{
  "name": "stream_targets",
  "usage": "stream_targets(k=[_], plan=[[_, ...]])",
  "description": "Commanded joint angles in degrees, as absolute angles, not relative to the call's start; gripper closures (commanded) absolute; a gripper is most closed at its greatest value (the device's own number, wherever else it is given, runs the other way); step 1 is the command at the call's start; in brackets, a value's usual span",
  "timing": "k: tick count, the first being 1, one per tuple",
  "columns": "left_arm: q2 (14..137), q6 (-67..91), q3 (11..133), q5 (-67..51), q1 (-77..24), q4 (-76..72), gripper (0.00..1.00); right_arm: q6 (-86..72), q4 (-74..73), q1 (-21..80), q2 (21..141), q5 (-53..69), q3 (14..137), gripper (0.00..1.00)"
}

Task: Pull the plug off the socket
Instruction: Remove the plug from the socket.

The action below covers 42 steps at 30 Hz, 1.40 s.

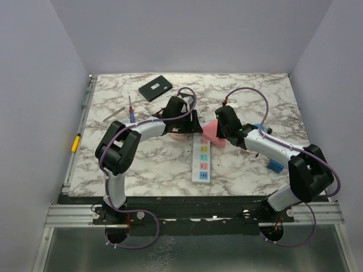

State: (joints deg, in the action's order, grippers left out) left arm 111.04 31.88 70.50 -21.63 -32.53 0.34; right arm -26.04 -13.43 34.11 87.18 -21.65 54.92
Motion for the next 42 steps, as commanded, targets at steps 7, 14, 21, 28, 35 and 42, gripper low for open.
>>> stream_targets(k=[7, 14, 21, 28, 35, 42], plan=[[114.6, 30.6, 70.9, -17.8, -33.4, 3.7, 0.30, -27.7, -13.6, 36.1, 88.7, -18.8, 56.6, 1.00], [115.0, 31.8, 70.6, -18.7, -32.7, 2.2, 0.26, -27.8, -13.1, 36.4, 89.3, -18.1, 56.8, 1.00], [115.7, 32.5, 70.1, -20.2, -32.3, 1.1, 0.30, -28.1, -13.6, 36.9, 89.9, -19.0, 57.5, 1.00], [116.8, 32.7, 69.8, -20.3, -32.4, 1.1, 0.39, -29.9, -14.2, 37.0, 89.1, -20.4, 57.3, 1.00], [117.2, 32.7, 69.7, -20.2, -32.6, 1.1, 0.45, -29.9, -13.0, 36.9, 87.3, -18.0, 56.6, 1.00], [117.9, 32.4, 69.7, -19.8, -32.8, 1.6, 0.49, -30.9, -11.8, 36.8, 86.9, -15.3, 56.4, 1.00]])
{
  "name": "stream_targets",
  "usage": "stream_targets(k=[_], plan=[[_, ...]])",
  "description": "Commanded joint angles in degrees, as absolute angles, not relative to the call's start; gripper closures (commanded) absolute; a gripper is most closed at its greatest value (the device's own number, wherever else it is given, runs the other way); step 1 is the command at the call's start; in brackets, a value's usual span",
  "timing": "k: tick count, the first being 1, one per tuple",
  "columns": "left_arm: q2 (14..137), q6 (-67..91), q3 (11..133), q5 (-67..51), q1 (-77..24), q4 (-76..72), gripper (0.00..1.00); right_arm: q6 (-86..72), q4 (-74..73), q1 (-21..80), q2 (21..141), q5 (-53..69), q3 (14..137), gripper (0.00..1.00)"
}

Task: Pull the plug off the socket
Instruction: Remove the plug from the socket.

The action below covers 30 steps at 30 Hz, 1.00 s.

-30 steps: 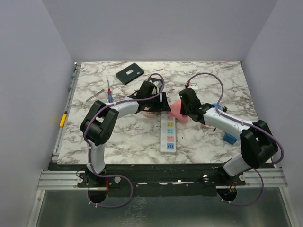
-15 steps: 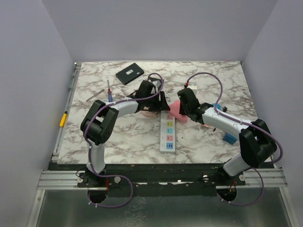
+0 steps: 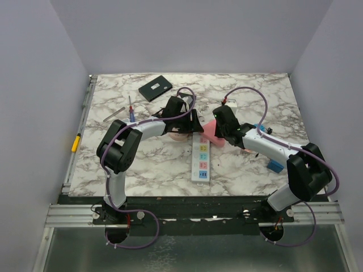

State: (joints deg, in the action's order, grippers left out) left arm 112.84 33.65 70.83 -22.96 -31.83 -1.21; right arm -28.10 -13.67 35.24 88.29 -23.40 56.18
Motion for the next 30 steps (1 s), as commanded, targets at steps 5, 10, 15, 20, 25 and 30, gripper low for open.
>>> stream_targets(k=[5, 10, 15, 20, 25, 30], plan=[[118.5, 31.8, 70.3, -19.0, -33.0, 2.8, 0.50, -31.8, -11.7, 35.7, 86.8, -13.6, 55.8, 1.00], [119.1, 31.2, 70.7, -18.6, -33.3, 3.9, 0.50, -32.8, -10.2, 32.3, 85.4, -8.8, 53.3, 1.00], [120.0, 30.9, 71.1, -18.5, -33.9, 4.6, 0.50, -33.1, -9.9, 30.8, 85.0, -6.6, 52.7, 1.00], [120.6, 30.7, 71.4, -18.4, -34.3, 4.9, 0.52, -32.0, -11.1, 30.9, 86.8, -7.4, 54.3, 1.00], [121.2, 30.5, 71.6, -18.7, -34.7, 5.2, 0.52, -31.2, -13.5, 34.3, 88.9, -13.6, 56.8, 1.00], [121.4, 30.3, 71.9, -18.6, -34.9, 5.4, 0.53, -30.5, -18.3, 38.4, 92.5, -21.9, 60.9, 1.00]])
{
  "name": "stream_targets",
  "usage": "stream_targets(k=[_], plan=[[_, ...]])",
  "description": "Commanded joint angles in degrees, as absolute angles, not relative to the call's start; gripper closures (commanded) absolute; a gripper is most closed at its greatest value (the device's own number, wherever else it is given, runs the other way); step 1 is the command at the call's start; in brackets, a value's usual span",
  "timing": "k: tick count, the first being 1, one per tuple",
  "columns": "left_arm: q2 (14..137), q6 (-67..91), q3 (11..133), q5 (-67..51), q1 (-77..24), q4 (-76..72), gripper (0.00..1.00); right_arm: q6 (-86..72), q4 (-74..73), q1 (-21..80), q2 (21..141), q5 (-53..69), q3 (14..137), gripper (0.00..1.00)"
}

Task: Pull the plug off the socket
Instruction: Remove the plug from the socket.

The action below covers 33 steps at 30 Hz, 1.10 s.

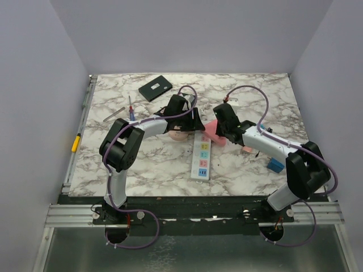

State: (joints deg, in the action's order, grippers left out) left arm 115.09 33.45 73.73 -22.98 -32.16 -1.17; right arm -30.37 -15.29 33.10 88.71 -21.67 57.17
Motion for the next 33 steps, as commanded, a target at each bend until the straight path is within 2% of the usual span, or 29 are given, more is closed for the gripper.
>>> stream_targets(k=[1, 6, 15, 33], plan=[[121.5, 30.4, 71.9, -18.6, -35.0, 5.4, 0.53, -30.5, -19.3, 39.4, 93.4, -23.8, 61.9, 1.00], [121.6, 30.2, 72.0, -18.5, -35.0, 5.7, 0.53, -30.6, -22.7, 42.0, 97.0, -28.8, 65.4, 1.00], [121.8, 30.1, 72.1, -18.5, -35.1, 5.9, 0.54, -31.2, -21.7, 42.3, 96.5, -28.0, 65.0, 1.00], [122.3, 29.4, 72.5, -17.9, -35.8, 6.7, 0.55, -35.2, -10.4, 31.3, 86.6, -3.9, 56.1, 1.00]])
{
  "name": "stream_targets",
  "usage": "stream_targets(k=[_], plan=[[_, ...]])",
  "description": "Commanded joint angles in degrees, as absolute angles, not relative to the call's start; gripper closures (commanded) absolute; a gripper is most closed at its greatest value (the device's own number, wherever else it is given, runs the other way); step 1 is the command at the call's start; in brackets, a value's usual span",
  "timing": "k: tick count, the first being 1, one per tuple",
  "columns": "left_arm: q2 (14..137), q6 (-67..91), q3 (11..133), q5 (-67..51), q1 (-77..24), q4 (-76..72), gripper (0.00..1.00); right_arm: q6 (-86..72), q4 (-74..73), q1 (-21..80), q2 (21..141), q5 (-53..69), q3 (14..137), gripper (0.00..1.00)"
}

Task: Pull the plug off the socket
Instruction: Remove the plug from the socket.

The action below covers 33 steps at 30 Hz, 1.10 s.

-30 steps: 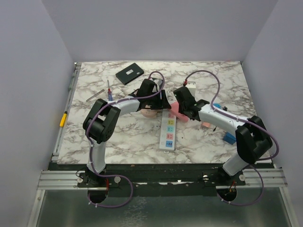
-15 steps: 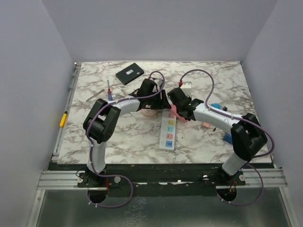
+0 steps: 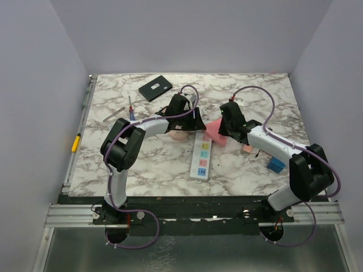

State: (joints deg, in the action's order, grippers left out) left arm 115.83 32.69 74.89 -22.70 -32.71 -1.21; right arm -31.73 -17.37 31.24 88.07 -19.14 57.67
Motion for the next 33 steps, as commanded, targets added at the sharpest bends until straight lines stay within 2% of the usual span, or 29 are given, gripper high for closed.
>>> stream_targets(k=[1, 13, 26, 33], plan=[[122.3, 29.4, 72.5, -17.9, -35.7, 6.7, 0.55, -35.2, -10.4, 31.2, 86.7, -3.8, 56.0, 1.00], [122.6, 29.3, 72.7, -18.0, -35.8, 6.9, 0.56, -34.6, -11.6, 31.2, 88.4, -6.0, 57.3, 1.00], [122.6, 29.3, 72.6, -17.5, -35.8, 7.0, 0.57, -31.8, -21.4, 40.2, 94.4, -24.9, 65.7, 1.00], [122.8, 29.3, 72.7, -17.6, -35.8, 7.0, 0.58, -31.3, -25.2, 43.5, 98.1, -31.0, 69.9, 1.00]])
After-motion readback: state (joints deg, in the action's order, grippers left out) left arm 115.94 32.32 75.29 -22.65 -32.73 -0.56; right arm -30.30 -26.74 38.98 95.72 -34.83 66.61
